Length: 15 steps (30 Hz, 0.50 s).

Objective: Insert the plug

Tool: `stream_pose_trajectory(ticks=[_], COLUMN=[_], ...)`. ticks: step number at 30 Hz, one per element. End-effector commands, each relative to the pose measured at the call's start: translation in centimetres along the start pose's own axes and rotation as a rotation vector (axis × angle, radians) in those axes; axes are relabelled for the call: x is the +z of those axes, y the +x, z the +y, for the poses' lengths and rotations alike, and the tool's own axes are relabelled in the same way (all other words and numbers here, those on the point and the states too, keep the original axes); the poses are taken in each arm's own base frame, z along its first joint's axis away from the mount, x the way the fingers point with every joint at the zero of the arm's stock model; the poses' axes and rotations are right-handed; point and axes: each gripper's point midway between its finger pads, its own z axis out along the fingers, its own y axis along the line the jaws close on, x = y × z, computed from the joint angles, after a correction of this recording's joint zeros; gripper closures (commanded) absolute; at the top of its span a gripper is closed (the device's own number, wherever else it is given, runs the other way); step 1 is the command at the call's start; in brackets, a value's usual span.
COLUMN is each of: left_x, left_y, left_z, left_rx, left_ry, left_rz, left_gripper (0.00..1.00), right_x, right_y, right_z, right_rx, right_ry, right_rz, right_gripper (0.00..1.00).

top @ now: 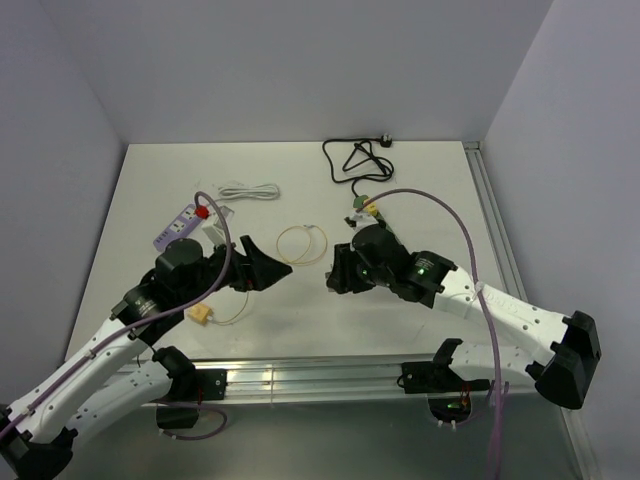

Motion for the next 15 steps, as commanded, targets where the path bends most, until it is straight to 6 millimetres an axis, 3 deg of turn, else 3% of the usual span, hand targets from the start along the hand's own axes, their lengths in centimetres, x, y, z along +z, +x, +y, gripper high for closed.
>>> stream_pose_trajectory(ticks=[1, 5, 9, 15], left_x=[-0.1, -0.1, 0.4, 1.2], left_y=[-0.3, 1.3, 3.1, 6.3], left_z=[-3.5, -4.5, -2.5, -1.4], left_rx=[0.033, 0.025, 0.028, -0.035], left_ry=[0.125, 0.201, 0.166, 0.201], left_rz=[0.069, 0.169, 0.212, 0.332], left_gripper=[0.13, 0.16, 0.16, 0.17], right_x=[-1.3, -2.8, -3.8, -5.0], right_y=[-0.3, 1.0, 1.1, 1.1], right_z=[4.2, 6.8, 7.8, 8.7], right_rx=[-0.37, -0.502, -0.549, -0.594], right_ry=[-0.216, -0.314, -0.376, -0.438], right_rz=[-0.007, -0.012, -0.04, -0.081], right_gripper=[1.0, 1.0, 1.0, 1.0])
